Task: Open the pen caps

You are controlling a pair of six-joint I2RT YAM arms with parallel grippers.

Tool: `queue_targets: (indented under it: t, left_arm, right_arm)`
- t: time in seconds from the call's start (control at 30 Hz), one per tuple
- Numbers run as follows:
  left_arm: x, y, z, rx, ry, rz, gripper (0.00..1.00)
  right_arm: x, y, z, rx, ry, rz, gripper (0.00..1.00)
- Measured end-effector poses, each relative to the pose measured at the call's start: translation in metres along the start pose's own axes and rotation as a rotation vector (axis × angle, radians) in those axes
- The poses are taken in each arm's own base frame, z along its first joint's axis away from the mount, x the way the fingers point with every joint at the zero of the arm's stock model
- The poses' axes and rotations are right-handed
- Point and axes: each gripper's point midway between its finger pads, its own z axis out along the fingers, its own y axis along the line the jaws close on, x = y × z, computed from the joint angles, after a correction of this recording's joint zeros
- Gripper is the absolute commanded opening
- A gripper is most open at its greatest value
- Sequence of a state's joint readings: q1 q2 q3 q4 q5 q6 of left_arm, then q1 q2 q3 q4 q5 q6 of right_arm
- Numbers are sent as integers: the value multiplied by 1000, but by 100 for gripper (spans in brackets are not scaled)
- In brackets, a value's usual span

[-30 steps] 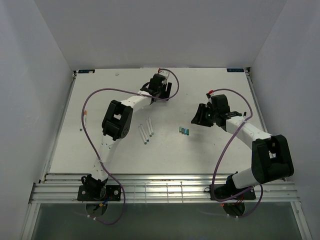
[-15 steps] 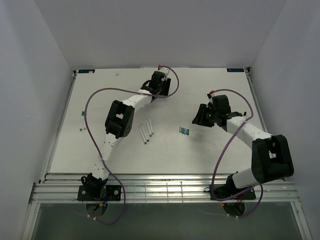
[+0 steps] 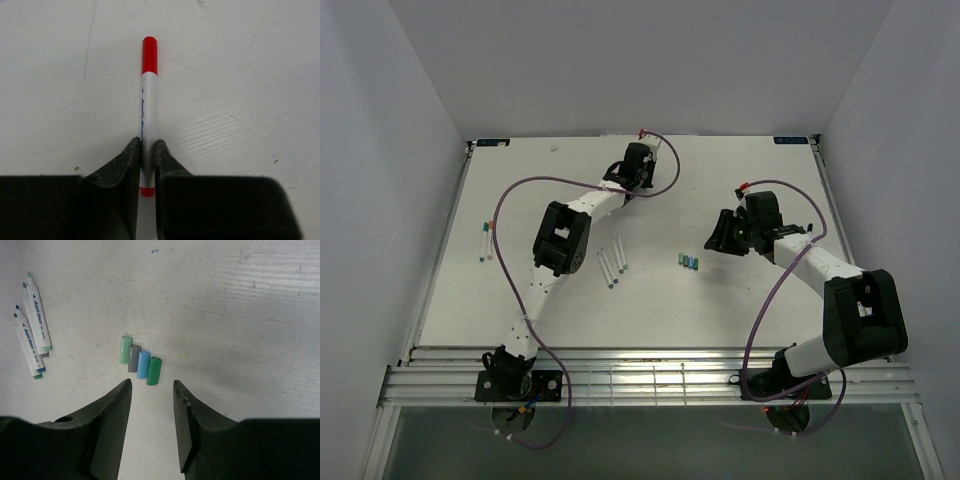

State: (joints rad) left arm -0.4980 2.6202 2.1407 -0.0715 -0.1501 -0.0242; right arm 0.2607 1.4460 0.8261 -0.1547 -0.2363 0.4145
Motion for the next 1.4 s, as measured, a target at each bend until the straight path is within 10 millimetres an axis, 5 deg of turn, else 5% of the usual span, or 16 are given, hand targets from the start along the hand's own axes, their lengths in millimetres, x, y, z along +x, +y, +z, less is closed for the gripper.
queue_targets:
  t: [0.13, 0.3, 0.43, 0.53, 0.73, 0.87, 0.97, 1.17, 1.4]
  left_arm:
    - [-1, 4, 1, -3, -1, -24, 0]
    - [-1, 11, -1, -5, 2, -52, 0]
    - [7, 15, -20, 8, 49, -74, 0]
    - [14, 10, -60, 59, 119, -146, 0]
    - [-11, -18, -171, 220, 112, -349, 0]
    - [-16, -59, -241, 337, 68, -394, 0]
    - [0, -89, -282, 422, 73, -408, 0]
    - [41, -102, -327, 470, 119, -475, 0]
    - [50, -107, -350, 495, 108, -496, 0]
  right_arm:
    - [3, -1, 0, -2, 7, 4, 45]
    - [2, 0, 0, -9, 7, 4, 45]
    - [1, 7, -3, -41, 3, 2, 46]
    - [-4, 21, -7, -110, -10, -5, 53]
    - [-10, 52, -15, -270, -14, -3, 60]
    - [-18, 77, -22, -387, -23, 19, 62]
    - [-22, 94, -26, -456, -33, 30, 63]
    - [-30, 127, -33, -567, -70, 44, 60]
    - [-14, 133, -22, -607, -34, 122, 54]
